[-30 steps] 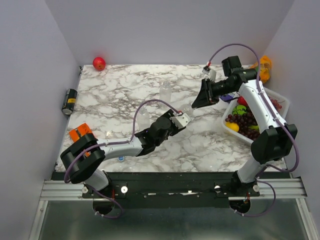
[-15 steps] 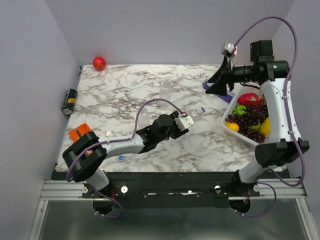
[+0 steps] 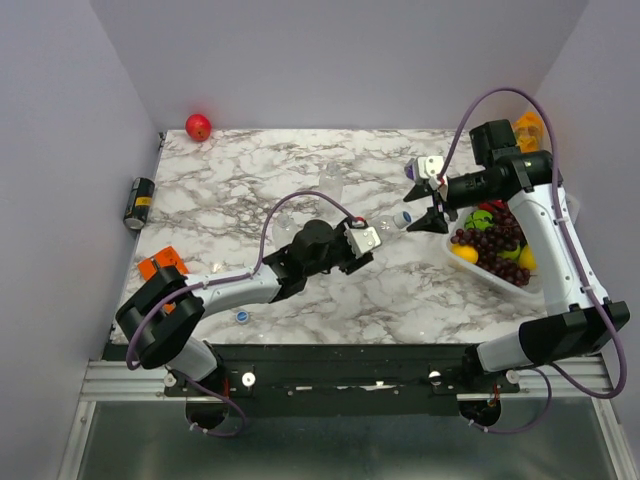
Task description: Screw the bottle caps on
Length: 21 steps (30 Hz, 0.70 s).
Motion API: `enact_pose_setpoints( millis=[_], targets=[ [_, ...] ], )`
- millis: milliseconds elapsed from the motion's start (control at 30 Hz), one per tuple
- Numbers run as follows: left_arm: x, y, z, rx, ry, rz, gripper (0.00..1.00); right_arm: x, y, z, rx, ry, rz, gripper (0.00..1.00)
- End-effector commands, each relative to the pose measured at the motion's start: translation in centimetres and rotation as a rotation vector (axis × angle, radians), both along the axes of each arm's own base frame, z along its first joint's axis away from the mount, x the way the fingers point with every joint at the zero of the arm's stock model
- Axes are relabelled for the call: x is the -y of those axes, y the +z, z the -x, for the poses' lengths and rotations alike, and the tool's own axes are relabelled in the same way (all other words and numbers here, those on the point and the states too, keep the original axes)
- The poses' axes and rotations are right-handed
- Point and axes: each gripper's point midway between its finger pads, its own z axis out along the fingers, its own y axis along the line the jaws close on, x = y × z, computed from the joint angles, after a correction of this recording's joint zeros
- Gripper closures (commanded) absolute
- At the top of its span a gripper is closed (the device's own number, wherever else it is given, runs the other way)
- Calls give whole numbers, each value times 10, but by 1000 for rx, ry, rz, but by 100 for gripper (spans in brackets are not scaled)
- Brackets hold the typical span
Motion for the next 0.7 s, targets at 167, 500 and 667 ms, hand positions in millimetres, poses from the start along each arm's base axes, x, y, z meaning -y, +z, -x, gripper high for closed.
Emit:
enact_pose_setpoints(
  millis=[167,500,667],
  targets=[
    [7,28,10,48,-69,89,100,4,-19,25,-212,3,48,41],
    [7,23,11,30,-71,78,100,-5,-5,28,-273,-9,-23,44],
    [8,22,10,12,-66,81,100,-6,-3,32,-285,-12,-35,39]
  ],
)
